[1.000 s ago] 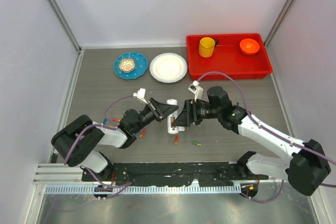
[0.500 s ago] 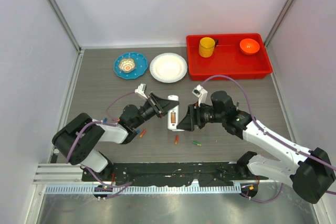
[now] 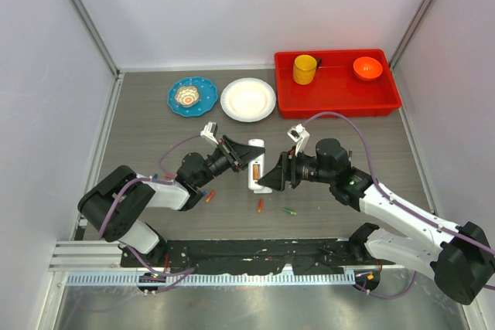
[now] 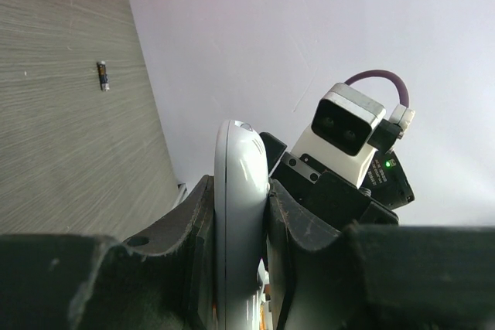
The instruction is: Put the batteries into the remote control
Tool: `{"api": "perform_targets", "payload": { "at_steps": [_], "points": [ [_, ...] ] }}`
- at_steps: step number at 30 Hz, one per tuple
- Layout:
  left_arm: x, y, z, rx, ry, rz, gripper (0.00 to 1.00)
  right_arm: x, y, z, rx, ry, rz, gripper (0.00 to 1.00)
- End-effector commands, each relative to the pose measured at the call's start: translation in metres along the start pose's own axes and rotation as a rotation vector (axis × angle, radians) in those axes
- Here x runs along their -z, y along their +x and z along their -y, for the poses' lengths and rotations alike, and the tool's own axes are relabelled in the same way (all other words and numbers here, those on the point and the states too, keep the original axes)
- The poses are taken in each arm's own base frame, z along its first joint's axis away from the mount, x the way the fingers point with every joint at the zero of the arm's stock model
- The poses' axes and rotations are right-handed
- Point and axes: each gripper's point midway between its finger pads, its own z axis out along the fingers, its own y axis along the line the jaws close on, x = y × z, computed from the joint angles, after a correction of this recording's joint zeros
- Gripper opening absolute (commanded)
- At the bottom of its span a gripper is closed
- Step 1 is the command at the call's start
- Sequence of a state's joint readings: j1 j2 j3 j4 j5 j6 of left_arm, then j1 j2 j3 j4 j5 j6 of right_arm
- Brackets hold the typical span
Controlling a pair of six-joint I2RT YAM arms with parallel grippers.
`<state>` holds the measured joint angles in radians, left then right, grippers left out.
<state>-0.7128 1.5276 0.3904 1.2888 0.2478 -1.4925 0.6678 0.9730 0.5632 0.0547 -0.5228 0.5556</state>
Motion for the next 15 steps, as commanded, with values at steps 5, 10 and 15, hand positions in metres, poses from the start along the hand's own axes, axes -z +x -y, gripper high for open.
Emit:
{"api": "perform_targets", "payload": {
  "at_steps": [5,10,15],
  "points": [
    [-0.0036,0.0003,0.0288,-0.003,0.095,-0.017,0.0,-0.0028,-0.0175,-0.007,0.033,-0.026,0.082,0.7],
    [-0.0036,0.0033,0.0286,-0.002,0.094,-0.026,0.0,-0.005,-0.0171,-0.0041,0.021,-0.02,0.082,0.69],
    [-0.0048,0.0069,0.0308,0.001,0.102,-0.034,0.0,-0.0074,-0.0156,-0.0015,0.007,-0.016,0.078,0.68]
  ]
}}
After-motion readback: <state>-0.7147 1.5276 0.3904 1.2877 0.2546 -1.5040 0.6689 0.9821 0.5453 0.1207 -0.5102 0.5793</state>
